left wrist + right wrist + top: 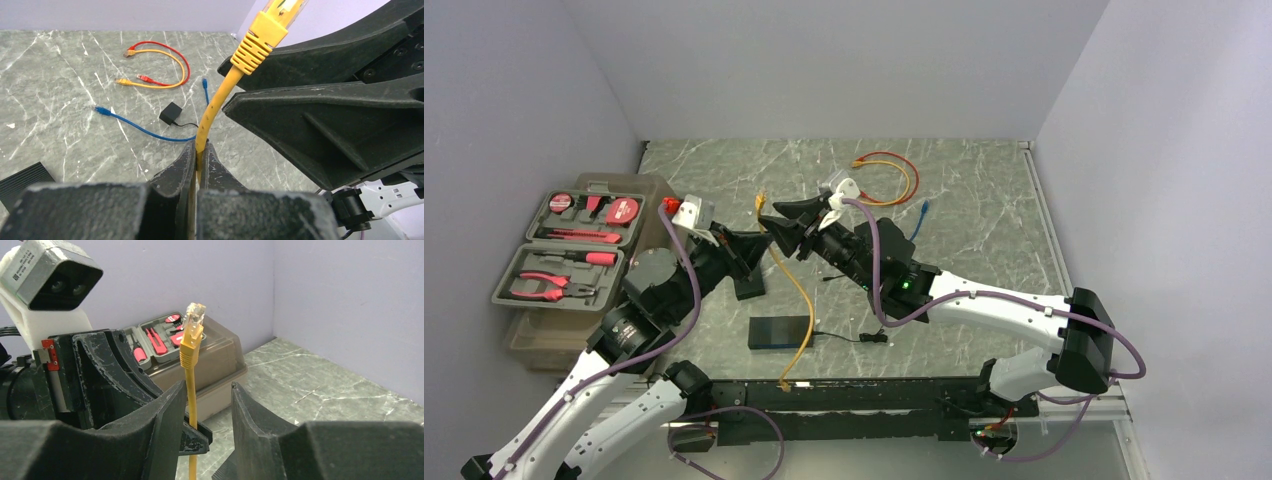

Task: Insert the plug into the switch port
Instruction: Pick up the connector from the center of the board.

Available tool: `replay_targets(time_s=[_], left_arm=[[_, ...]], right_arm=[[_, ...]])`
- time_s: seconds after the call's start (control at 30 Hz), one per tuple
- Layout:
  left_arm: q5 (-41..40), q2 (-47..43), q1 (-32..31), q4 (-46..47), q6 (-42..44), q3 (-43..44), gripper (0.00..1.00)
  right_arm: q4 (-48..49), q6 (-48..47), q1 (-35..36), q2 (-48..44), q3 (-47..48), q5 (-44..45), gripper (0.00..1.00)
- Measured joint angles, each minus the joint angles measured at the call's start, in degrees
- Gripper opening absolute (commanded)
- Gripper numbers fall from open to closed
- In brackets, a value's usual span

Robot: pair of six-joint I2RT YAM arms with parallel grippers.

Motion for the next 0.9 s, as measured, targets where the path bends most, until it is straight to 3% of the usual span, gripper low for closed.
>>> replay_targets(time_s=[0.37,0.7,0.8,0.9], left_arm=[[-0.68,-0.13,0.0,-0.24,-0.07,-0.74,0.0],[-0.81,0.33,0.0,-0.24,-0.17,-0.79,0.0],[-0.9,0.44,0.0,-0.24,-0.2,-0.79,0.0],[-0.98,0.44,0.0,-0.24,-0.2,-0.81,0.0]], right_arm=[[1.77,0.68,0.17,0.13,0.28,-0.83,0.4],[3.76,1.42,0.17,3.91,3.85,-0.83,0.33],[3.8,1.51,0.17,4.7,4.46,-0.81,0.23],[3.8,1.38,0.17,4.98,4.48,-0.74,0.0]])
